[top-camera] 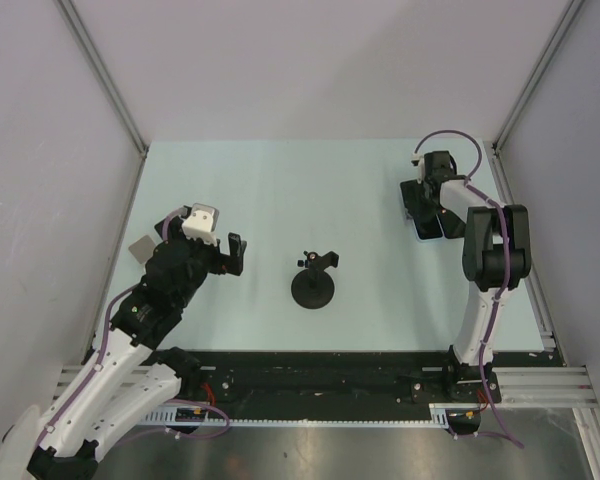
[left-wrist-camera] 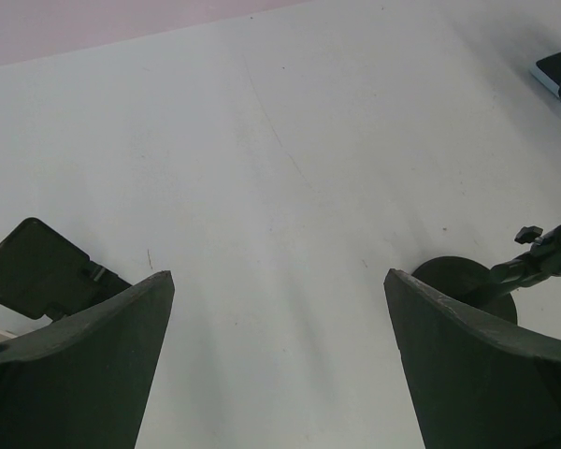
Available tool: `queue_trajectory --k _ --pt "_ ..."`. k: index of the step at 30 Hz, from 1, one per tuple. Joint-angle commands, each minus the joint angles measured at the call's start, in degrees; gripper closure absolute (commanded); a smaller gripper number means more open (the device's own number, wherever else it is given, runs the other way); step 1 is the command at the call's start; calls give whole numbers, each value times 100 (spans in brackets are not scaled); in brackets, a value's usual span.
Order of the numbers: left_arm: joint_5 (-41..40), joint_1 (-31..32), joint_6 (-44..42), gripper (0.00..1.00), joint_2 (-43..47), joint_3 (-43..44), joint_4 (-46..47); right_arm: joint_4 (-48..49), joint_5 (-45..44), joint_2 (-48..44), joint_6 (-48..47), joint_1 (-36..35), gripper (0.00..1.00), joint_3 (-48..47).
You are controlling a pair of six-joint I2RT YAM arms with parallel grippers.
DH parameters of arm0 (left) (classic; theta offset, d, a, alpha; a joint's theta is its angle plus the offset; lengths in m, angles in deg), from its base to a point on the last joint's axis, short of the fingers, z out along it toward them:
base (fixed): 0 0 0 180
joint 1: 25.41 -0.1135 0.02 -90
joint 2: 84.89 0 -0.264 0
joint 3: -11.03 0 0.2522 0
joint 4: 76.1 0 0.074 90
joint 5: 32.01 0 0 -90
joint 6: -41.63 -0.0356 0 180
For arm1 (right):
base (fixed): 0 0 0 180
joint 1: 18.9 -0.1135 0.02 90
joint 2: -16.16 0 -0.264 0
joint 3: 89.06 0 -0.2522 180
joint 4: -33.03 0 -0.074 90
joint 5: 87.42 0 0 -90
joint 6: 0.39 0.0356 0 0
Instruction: Remove the phone from the phone stand
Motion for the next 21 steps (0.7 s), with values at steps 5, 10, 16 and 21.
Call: queue_trajectory --k 5,10,16,21 --pt "157 -42 -92 0 -9 -6 199 143 -397 -429 118 35 9 -12" --pt "262 -42 -83 0 -27 -6 191 178 -503 -403 188 35 9 -12" --pt "341 -51 -74 1 -27 -6 191 99 -354 -394 250 35 10 -12" --pt "359 -42 -57 0 -44 -6 191 196 -178 -561 189 -114 9 32"
